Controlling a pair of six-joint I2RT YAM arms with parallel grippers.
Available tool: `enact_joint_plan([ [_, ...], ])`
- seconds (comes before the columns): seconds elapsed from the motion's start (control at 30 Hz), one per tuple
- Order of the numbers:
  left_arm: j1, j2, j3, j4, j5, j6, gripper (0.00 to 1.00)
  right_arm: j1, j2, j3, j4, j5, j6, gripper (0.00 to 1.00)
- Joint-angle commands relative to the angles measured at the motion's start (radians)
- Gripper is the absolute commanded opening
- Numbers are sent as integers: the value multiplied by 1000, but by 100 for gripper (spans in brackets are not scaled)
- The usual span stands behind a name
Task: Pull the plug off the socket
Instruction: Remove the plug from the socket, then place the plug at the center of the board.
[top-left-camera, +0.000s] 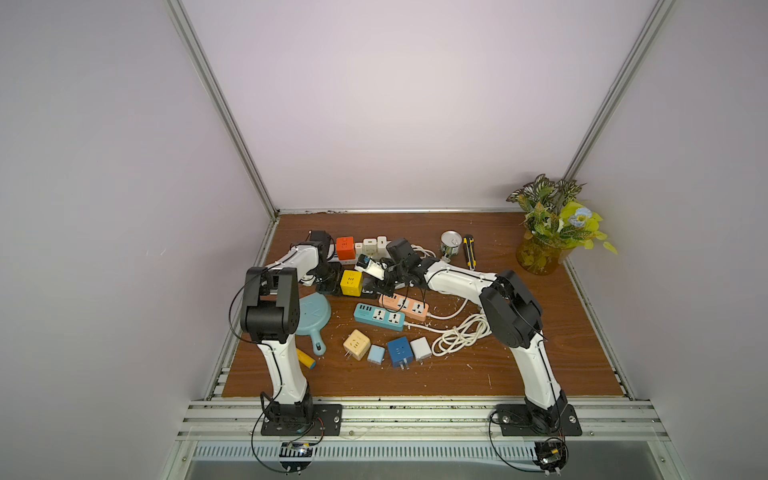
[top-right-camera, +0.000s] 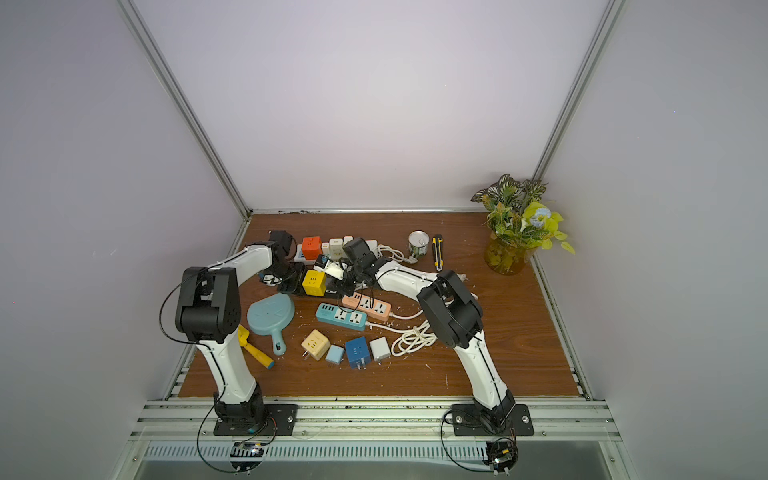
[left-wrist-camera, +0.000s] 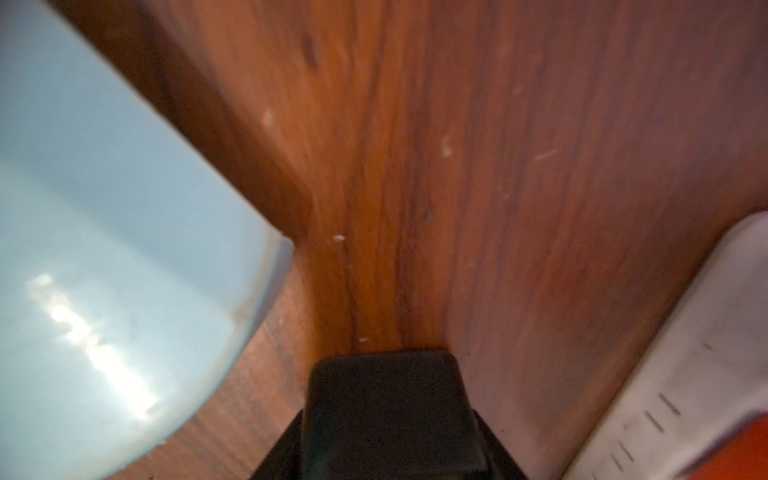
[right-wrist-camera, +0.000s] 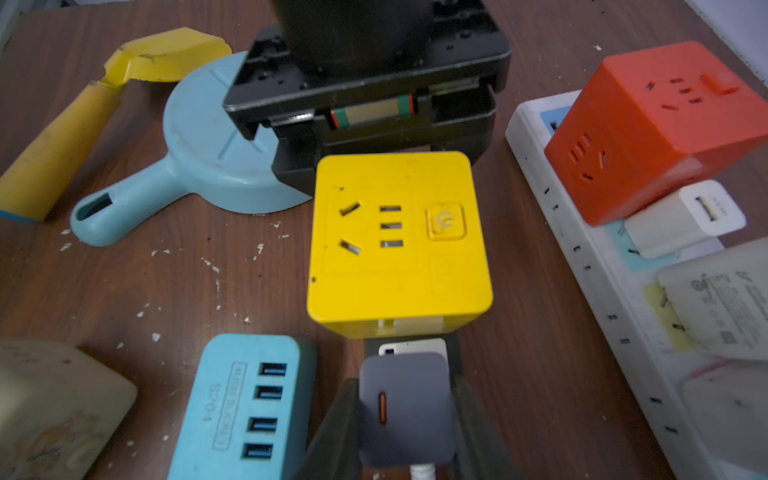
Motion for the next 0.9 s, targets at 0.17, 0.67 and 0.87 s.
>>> enact_joint_plan([
  [0.17,9,91,-45,-108,-158,10,17,-60,-298,-164,35,25,176,2],
  [0.67,-13,95,-24,-107,-151,-2,16,-176,-920,-679,-345,394,711,3],
  [0.87,-16,89,-15,-108,-157,-1,16,-276,-1053,-804,-510,497,975,1],
])
